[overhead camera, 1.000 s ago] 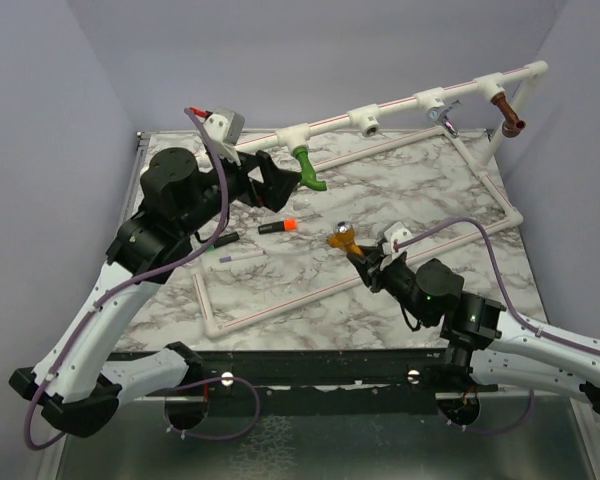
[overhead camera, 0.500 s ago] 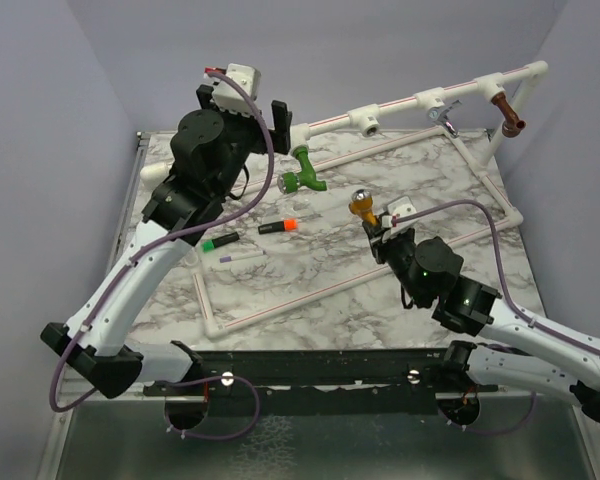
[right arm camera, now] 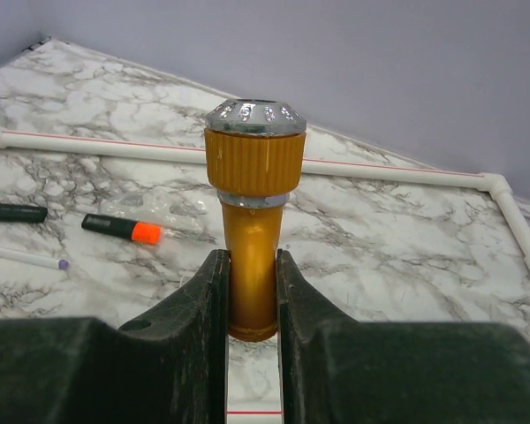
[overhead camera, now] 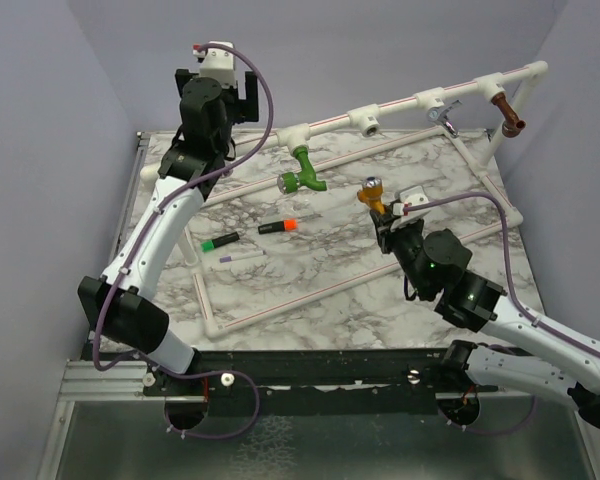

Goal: Install the water faucets

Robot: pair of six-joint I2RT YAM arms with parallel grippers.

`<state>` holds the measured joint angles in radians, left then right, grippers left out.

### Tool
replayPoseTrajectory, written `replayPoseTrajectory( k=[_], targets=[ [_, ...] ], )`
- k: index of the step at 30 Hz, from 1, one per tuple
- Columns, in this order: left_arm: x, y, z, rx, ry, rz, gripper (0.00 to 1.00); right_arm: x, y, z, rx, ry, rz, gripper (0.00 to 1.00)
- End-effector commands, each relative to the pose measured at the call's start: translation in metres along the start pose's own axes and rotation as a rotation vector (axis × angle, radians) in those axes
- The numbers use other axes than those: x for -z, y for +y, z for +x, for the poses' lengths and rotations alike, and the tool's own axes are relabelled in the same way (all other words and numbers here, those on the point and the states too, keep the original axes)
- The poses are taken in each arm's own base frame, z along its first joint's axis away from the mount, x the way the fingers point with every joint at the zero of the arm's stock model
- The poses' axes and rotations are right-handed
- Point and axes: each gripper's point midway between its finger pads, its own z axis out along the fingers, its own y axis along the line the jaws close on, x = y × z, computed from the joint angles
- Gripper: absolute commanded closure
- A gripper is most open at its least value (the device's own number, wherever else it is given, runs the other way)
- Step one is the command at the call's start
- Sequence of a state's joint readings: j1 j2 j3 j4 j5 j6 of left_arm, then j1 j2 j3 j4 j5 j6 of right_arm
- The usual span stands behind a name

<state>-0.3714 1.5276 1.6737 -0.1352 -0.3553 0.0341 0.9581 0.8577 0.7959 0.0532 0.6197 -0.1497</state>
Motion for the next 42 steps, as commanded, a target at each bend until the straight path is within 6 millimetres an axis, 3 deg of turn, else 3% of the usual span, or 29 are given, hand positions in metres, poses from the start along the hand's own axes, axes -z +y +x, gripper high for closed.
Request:
replayPoseTrajectory(
  k=[1,14,21,28,34,42],
  targets=[
    [-0.008,0.004,-0.006,0.007,-0.02,-0.019,0.01,0.003,-0.009,-0.024,-0.063,-0.064,0.027,0.99],
    [0.006,0.018,0.042,-0.042,0.118,-0.076,0.01,0.01,-0.035,-0.058,-0.002,-0.202,0.118,0.99],
    [0.012,0.018,0.057,-0.056,0.154,-0.07,0.01,0.014,-0.042,-0.082,-0.033,-0.332,0.147,0.99],
    [0.02,0.019,0.073,-0.081,0.197,-0.056,0.01,0.011,-0.042,-0.094,-0.057,-0.446,0.149,0.99],
    [0.025,0.025,0.074,-0.097,0.19,-0.07,0.01,-0.006,-0.039,-0.097,-0.056,-0.493,0.114,0.99],
    [0.025,0.028,0.086,-0.085,0.203,-0.064,0.01,-0.016,-0.027,-0.097,0.057,-0.541,0.018,0.99]
  ],
)
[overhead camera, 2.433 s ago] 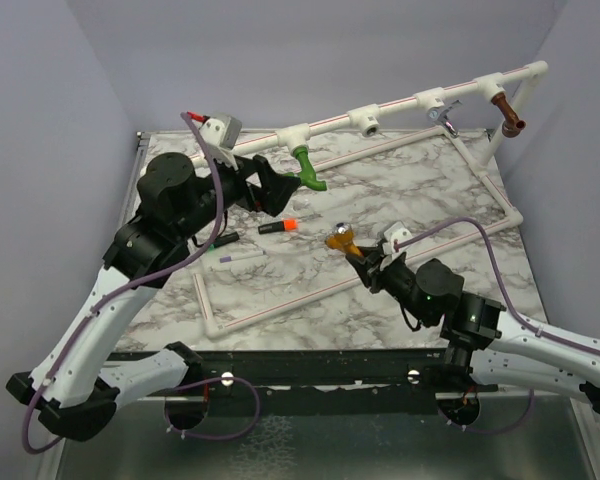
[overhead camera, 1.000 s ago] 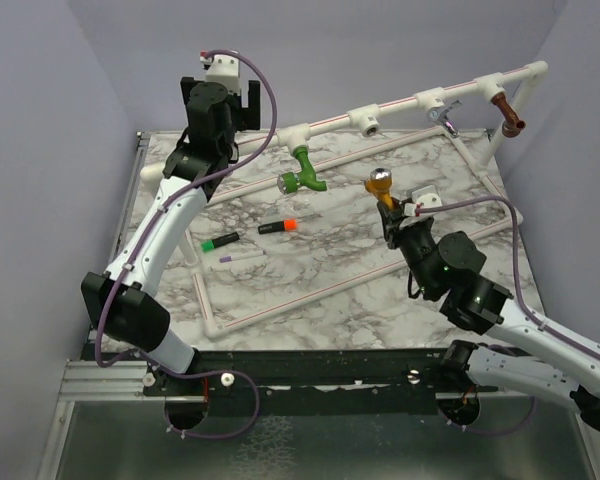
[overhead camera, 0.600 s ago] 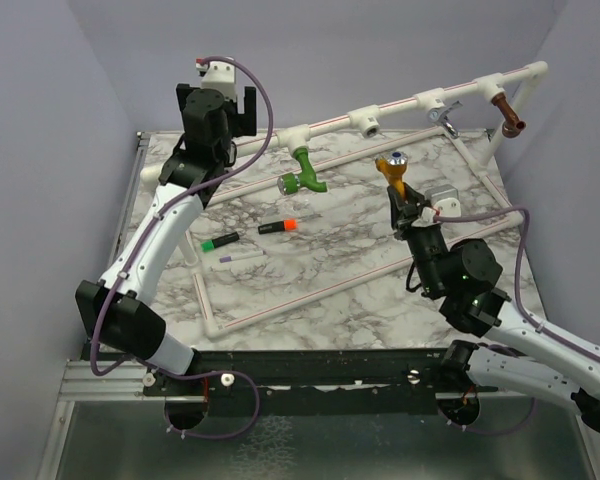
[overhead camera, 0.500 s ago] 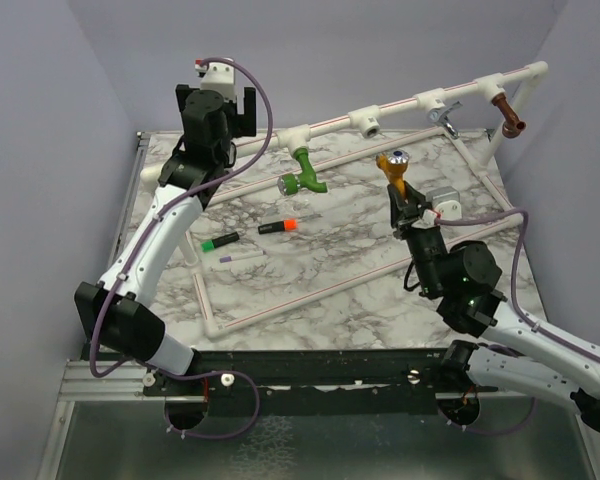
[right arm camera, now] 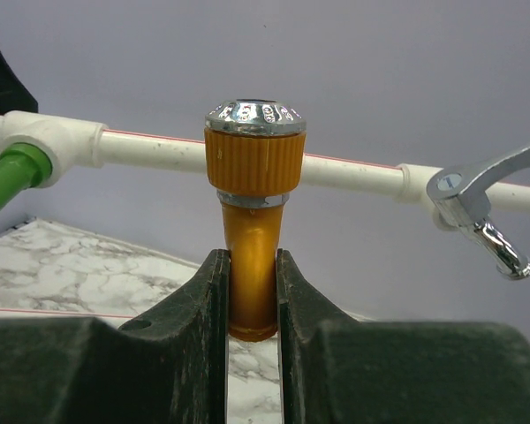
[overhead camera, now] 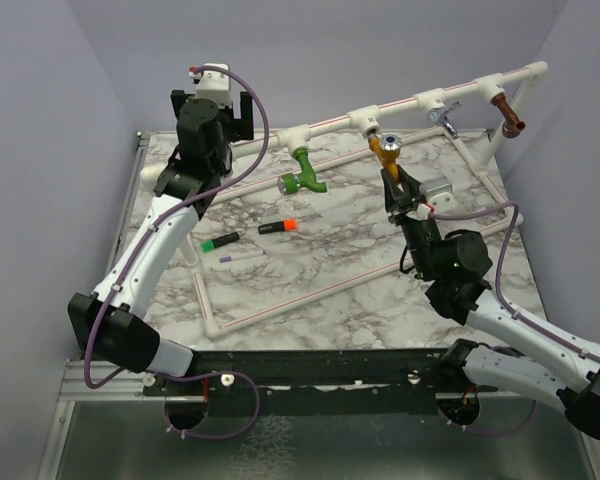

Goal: Install the water faucets

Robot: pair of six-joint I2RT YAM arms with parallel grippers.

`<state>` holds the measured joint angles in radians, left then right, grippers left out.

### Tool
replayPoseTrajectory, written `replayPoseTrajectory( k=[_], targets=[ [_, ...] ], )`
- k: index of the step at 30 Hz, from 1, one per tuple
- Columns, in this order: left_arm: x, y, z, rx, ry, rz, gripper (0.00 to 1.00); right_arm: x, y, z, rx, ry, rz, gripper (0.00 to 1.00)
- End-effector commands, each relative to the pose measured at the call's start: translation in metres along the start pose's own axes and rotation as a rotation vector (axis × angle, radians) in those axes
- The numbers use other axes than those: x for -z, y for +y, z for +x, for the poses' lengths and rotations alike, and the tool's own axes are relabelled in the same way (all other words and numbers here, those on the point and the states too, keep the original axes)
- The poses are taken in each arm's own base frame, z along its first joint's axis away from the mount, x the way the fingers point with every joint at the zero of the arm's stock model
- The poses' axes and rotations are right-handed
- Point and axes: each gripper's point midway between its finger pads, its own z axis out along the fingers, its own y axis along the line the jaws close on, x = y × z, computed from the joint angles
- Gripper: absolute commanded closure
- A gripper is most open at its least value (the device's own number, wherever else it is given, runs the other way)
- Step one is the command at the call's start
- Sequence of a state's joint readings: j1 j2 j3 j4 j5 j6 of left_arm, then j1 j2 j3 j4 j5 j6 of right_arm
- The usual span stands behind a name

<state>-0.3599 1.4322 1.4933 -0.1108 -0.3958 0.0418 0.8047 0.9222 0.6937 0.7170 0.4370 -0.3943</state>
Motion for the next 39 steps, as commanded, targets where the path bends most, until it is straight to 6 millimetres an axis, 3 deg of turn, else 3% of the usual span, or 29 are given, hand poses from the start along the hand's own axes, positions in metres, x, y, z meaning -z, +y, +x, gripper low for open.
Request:
replayPoseTrajectory(
  k=[1,7,16,27,39],
  targets=[
    [0.003,0.008,0.05,-0.053,0.145,-0.009,0.01,-0.002,0.007,-0.018,0.032,-0.115,-0.088,0.99],
    [0.0,0.01,0.056,-0.022,0.159,0.007,0.01,-0.005,0.007,-0.002,0.091,-0.101,-0.129,0.99],
    [-0.001,0.012,0.061,-0.014,0.165,0.024,0.01,-0.01,0.003,0.003,0.153,-0.119,-0.136,0.99],
    [-0.004,0.012,0.065,-0.014,0.173,0.032,0.01,-0.021,-0.01,0.003,0.183,-0.131,-0.102,0.99],
    [-0.005,0.012,0.069,0.014,0.181,0.033,0.01,-0.027,-0.002,-0.002,0.175,-0.15,-0.151,0.99]
  ],
)
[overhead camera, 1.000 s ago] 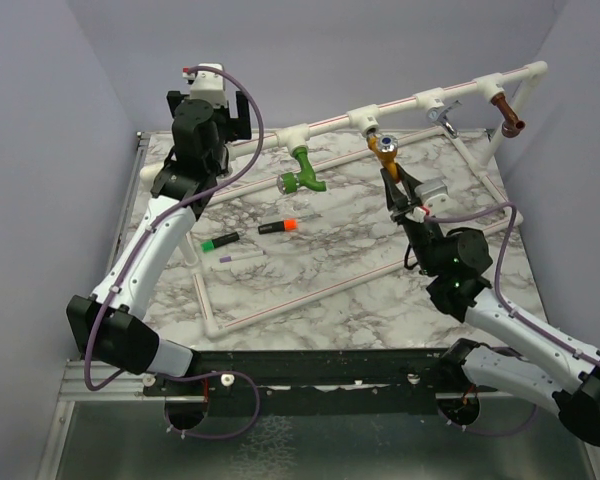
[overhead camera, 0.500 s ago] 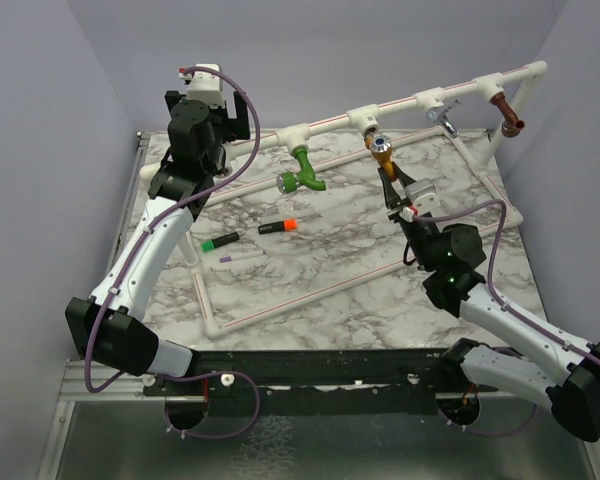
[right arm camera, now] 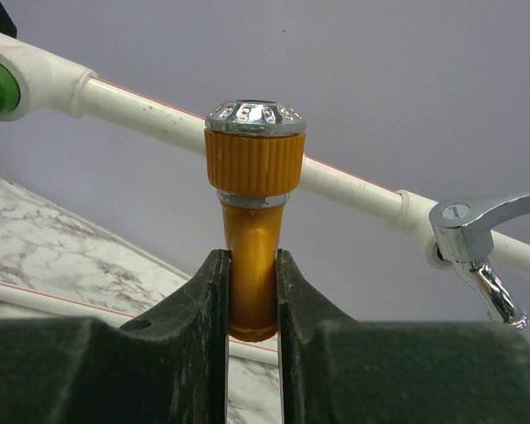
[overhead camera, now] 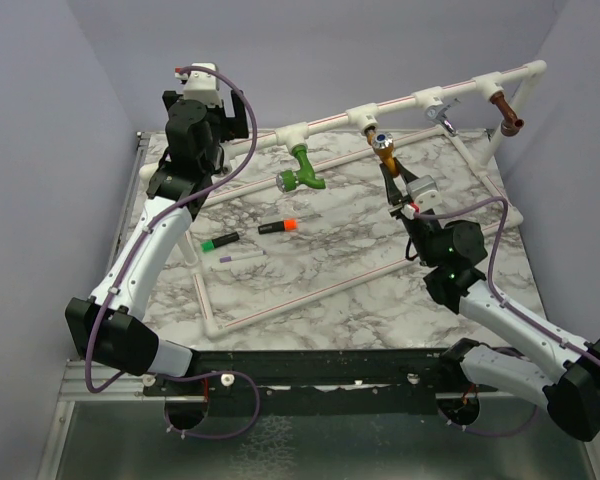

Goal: Install the water faucets

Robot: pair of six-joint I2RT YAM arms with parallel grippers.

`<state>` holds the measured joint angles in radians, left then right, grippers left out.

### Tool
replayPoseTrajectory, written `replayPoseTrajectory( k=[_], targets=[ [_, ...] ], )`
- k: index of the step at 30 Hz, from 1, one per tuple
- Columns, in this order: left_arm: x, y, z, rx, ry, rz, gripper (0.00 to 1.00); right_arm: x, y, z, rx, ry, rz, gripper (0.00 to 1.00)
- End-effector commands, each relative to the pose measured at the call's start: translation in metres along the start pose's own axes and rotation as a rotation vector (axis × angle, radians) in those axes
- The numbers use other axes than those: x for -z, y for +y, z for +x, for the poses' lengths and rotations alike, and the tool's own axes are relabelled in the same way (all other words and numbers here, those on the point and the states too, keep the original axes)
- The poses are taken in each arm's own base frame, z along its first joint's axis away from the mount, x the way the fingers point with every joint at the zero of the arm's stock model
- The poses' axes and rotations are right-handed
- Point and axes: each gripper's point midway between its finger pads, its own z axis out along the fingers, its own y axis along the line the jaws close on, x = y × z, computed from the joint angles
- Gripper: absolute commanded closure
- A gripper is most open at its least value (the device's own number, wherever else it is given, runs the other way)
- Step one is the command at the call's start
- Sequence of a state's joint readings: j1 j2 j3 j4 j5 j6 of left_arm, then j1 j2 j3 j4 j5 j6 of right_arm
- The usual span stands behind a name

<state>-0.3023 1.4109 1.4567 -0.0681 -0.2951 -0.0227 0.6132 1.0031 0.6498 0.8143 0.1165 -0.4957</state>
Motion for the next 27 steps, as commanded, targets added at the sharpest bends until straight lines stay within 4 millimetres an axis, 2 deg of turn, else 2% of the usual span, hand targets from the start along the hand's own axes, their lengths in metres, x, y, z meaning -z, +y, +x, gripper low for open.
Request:
replayPoseTrajectory(
  k=[1,13,17,27],
  targets=[
    [0.0,0.01,0.071,-0.058,0.21,-0.016,0.01,-0.01,-0.006,-0.028,-0.006,-0.089,-0.005,0.99],
    [-0.001,0.011,0.074,-0.053,0.216,-0.014,0.01,-0.013,-0.007,-0.033,0.024,-0.096,-0.01,0.99],
    [-0.002,0.011,0.074,-0.049,0.216,-0.011,0.01,-0.014,-0.003,-0.025,0.032,-0.079,-0.025,0.99],
    [-0.004,0.013,0.077,-0.036,0.227,-0.007,0.01,-0.007,0.024,0.0,0.118,-0.08,-0.119,0.99]
  ],
)
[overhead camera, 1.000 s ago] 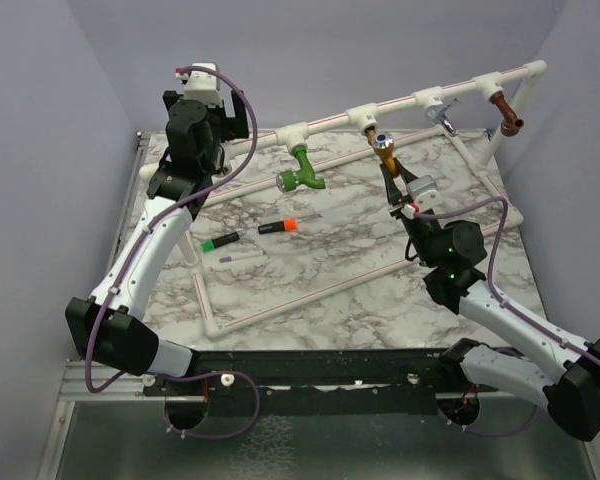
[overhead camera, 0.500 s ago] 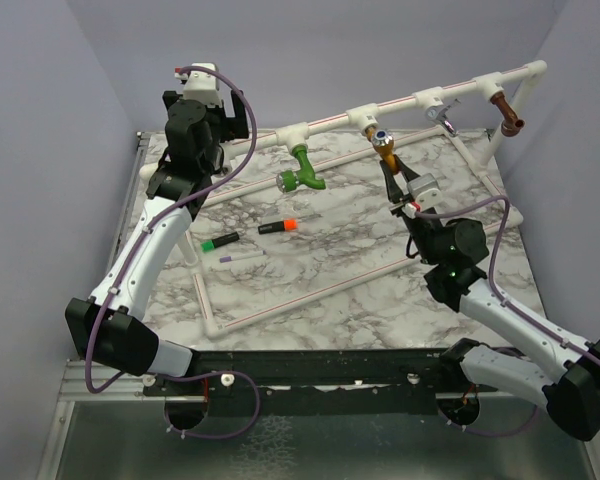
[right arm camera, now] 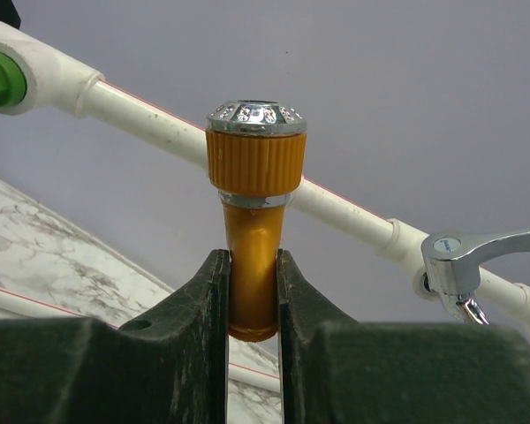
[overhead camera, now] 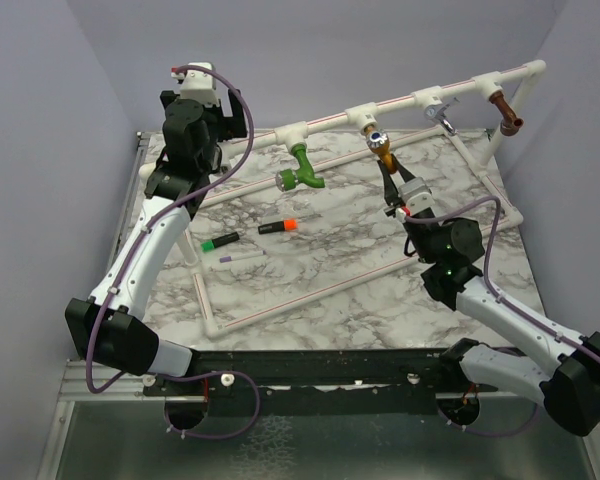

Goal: Install the water faucets

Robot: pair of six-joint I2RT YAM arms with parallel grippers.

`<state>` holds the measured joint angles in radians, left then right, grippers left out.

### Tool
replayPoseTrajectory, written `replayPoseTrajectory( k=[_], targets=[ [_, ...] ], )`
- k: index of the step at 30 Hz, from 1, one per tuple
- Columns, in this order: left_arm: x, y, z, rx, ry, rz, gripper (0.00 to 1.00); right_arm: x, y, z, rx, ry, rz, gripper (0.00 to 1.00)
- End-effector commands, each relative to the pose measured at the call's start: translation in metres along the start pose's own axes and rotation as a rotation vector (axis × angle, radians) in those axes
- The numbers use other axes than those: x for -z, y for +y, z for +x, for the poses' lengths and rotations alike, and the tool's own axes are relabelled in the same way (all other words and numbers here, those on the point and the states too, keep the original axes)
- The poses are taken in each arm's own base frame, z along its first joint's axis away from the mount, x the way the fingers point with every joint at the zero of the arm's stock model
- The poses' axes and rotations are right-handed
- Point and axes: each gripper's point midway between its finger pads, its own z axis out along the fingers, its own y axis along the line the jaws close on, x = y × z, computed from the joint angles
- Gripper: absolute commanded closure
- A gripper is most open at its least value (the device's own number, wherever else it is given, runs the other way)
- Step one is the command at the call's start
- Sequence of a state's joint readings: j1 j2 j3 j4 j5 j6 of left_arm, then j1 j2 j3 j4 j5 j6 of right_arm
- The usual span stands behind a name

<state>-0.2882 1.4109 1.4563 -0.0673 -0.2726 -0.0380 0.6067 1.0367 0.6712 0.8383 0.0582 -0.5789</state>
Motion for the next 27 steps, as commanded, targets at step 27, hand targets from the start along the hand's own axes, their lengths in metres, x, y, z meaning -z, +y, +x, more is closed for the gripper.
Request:
replayPoseTrajectory(
  k=[27],
  targets=[
    [-0.003,0.012,0.079,-0.038,0.233,-0.008,0.01,-0.008,-0.001,0.014,-0.492,0.035,0.166,0.99]
  ],
)
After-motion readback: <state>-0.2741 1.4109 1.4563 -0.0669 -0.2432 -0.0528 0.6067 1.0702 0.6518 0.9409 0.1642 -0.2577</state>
